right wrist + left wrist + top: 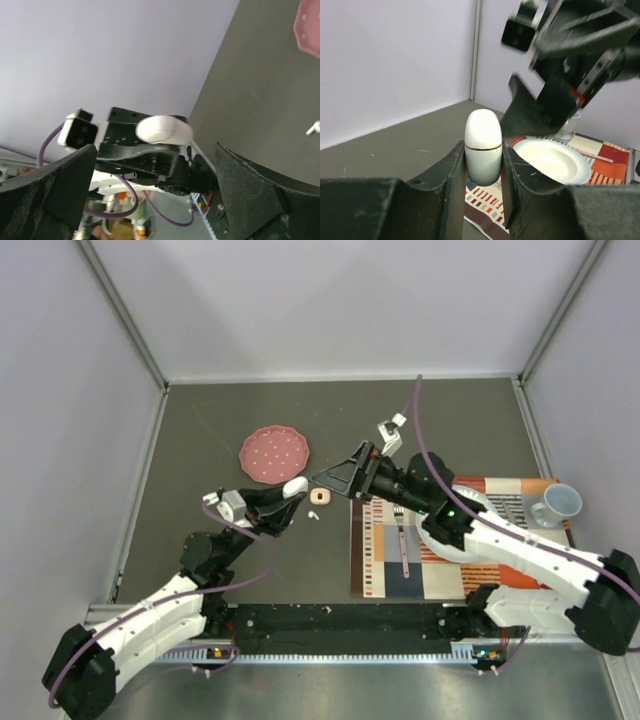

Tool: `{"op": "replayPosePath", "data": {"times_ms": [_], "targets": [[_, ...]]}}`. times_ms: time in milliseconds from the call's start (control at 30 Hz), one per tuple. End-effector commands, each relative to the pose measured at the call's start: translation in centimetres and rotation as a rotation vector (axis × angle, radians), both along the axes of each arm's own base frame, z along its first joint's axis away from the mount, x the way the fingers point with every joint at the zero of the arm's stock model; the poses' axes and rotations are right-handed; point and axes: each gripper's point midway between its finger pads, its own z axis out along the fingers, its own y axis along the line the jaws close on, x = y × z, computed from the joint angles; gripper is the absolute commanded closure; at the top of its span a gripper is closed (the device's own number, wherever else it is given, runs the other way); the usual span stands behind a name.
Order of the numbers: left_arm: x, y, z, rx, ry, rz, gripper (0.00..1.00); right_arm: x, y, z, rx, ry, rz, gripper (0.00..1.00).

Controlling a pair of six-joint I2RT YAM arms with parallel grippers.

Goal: Insert the wireless bluetooth earbuds into the charging case
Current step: Pass from the right arm to the left, then open the charging case.

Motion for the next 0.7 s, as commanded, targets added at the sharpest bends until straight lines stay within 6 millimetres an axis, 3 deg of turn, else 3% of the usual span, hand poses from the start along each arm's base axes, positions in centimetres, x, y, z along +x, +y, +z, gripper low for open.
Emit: {"op": "replayPosePath", "data": {"times_ms": [0,167,200,233,400,667], "targets": [[-1.3,0.6,1.5,-0.057,-0.084,-0.037,1.00,0.0,-2.4,5.3,-0.079,-0.345,-0.048,0.01],[-2.8,0.5,2.4,-0.088,-0.147,-0.142,1.00,-0.8,-2.5,5.1,-0.196,-0.436,0.026,0.01],[-3.2,0.4,2.4,-0.086,-0.163,-0.168,1.00,-0.9,-2.6,3.6,-0.271,-0.434,0.042,0.01],[-4.3,0.3,3.1,-0.097,-0.214,-0.206,1.00,-0.9,-2.6,3.3,-0.295,-0.442,0.048,0.01],[-5.7,-0.5,3.0,-0.072,-0.280,-0.292,1.00,-1.5,-2.2,2.9,-0.353,-0.506,0.088,0.01],[-6.3,-0.5,3.3,-0.079,-0.313,-0.316,1.00,-2.4,-0.9,1.6,-0.431,-0.551,0.152,0.01]]}}
